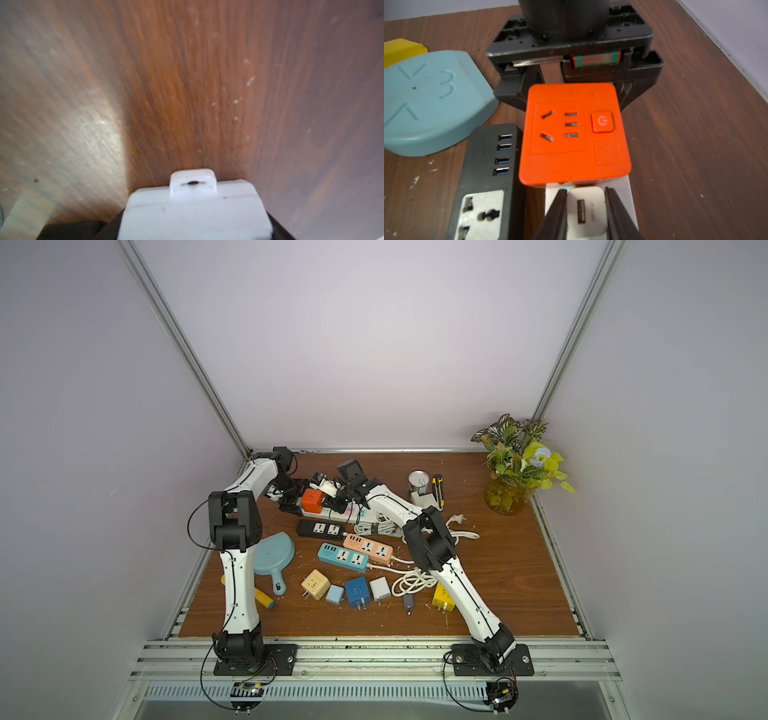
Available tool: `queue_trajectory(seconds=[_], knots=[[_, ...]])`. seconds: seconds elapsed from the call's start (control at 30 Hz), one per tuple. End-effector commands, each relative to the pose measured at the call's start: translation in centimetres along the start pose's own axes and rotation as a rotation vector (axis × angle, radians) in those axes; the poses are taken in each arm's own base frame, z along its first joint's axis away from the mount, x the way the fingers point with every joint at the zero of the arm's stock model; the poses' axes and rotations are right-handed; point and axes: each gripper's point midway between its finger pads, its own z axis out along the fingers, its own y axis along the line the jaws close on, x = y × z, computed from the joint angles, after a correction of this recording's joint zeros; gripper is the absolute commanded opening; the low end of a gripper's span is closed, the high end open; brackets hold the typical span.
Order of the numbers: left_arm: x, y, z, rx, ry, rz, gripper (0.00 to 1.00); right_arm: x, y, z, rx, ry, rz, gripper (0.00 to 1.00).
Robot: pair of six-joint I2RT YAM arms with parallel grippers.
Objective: Pull the plug off the socket
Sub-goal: Remove the plug from the socket.
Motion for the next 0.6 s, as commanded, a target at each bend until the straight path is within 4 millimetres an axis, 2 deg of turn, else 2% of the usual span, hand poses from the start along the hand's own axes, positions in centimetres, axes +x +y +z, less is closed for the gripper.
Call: queue_trajectory(seconds=[0.0, 0.13, 0.27, 0.33, 0.5, 0.57], knots=[[-2.5, 3.3, 4.1, -0.162, -0.107, -0.012, 0.16, -13.1, -1.0, -9.6, 0.042, -0.287, -0.096, 0.0], [-2.6, 3.4, 4.3, -0.167, -0.115, -0.013, 0.16, -13.7, -0.9, -10.3, 0.015, -0.31, -0.079, 0.0], [-2.7, 3.3, 4.1, -0.164, -0.121, -0.014, 0.15, -12.9, -1.1, -10.1, 0.025, -0.28, -0.081, 0.0], [-2.7, 3.2, 4.0, -0.161, -0.128, -0.012, 0.15, -13.3, -1.2, -10.4, 0.031, -0.292, -0.079, 0.0], [-2.9, 3.1, 3.9, -0.158, -0.134, -0.009, 0.14, -15.9, -2.1, -12.0, 0.024, -0.373, -0.025, 0.0], [-2.9, 3.2, 4.0, -0.163, -0.135, -0.008, 0.14, -15.7, -2.2, -11.9, 0.006, -0.369, -0.002, 0.0]])
